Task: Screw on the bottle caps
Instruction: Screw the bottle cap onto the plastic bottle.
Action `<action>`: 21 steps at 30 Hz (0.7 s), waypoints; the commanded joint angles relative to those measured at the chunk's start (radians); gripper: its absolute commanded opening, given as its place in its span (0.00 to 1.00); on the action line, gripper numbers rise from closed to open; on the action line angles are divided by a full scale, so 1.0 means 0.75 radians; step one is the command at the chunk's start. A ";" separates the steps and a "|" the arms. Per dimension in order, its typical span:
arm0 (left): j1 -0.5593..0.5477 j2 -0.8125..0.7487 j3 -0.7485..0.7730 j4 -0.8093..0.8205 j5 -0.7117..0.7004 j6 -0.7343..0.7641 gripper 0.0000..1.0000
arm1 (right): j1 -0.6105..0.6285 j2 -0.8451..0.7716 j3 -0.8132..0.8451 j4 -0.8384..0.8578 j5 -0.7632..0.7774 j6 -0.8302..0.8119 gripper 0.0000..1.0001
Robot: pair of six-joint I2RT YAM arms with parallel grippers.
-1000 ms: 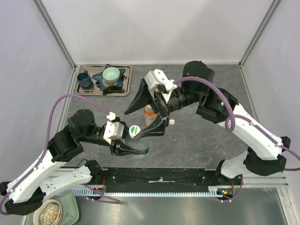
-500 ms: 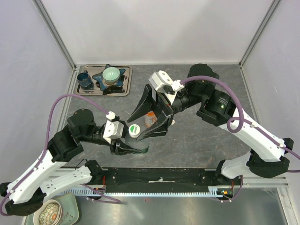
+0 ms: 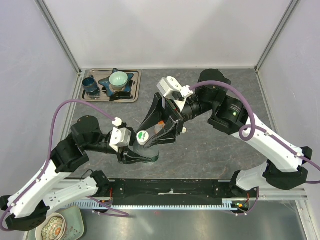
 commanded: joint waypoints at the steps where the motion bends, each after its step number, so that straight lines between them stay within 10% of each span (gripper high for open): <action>1: 0.010 -0.002 0.017 0.091 -0.003 -0.059 0.36 | -0.004 -0.015 -0.018 0.055 -0.030 -0.001 0.55; 14: 0.032 -0.017 0.009 0.113 -0.097 -0.069 0.35 | -0.010 -0.046 -0.085 0.057 0.035 -0.010 0.28; 21: 0.050 -0.029 0.011 0.178 -0.481 -0.079 0.33 | -0.014 -0.077 -0.129 -0.180 0.377 -0.122 0.11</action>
